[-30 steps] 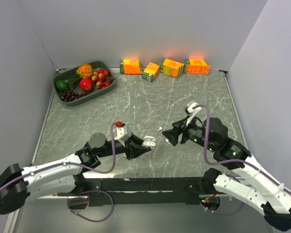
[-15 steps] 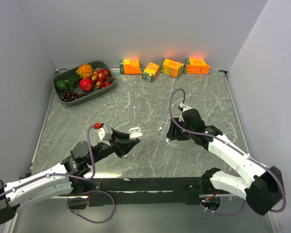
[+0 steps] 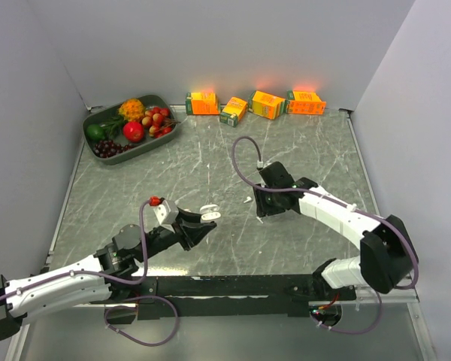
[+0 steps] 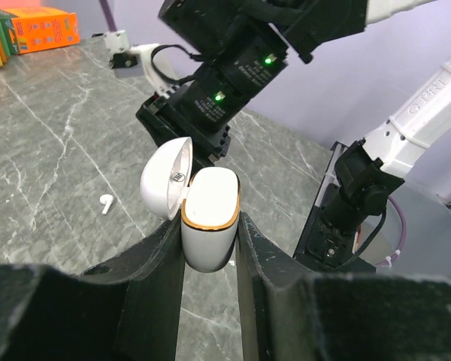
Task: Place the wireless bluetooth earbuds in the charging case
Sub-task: Pick up the earbud from the center of the board.
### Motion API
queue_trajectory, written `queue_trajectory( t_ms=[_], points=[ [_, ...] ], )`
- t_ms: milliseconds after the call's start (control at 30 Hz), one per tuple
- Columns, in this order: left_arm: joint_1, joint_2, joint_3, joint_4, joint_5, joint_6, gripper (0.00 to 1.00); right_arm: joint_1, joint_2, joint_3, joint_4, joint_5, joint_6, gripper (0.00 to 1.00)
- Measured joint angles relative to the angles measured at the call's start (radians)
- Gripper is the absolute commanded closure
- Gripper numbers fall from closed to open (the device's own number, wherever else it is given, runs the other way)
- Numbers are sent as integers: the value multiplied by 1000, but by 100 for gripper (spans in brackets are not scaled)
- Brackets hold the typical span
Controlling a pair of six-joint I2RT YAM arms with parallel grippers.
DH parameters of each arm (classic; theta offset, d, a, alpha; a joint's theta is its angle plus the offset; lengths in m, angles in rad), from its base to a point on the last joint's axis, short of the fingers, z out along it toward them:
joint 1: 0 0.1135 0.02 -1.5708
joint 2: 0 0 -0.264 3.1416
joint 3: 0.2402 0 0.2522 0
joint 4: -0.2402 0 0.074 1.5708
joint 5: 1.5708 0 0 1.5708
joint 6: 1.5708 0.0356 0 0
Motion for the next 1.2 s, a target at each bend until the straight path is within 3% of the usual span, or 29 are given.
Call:
queue_trajectory(
  t_ms=[267,1200],
  points=[
    [-28,-30,0,-5,-27,9,99,0,114,71,-21,13,-51,42],
    [-56,-23,0,-19,-35,24,99,2,287,71,40,-19,-83,49]
  ],
)
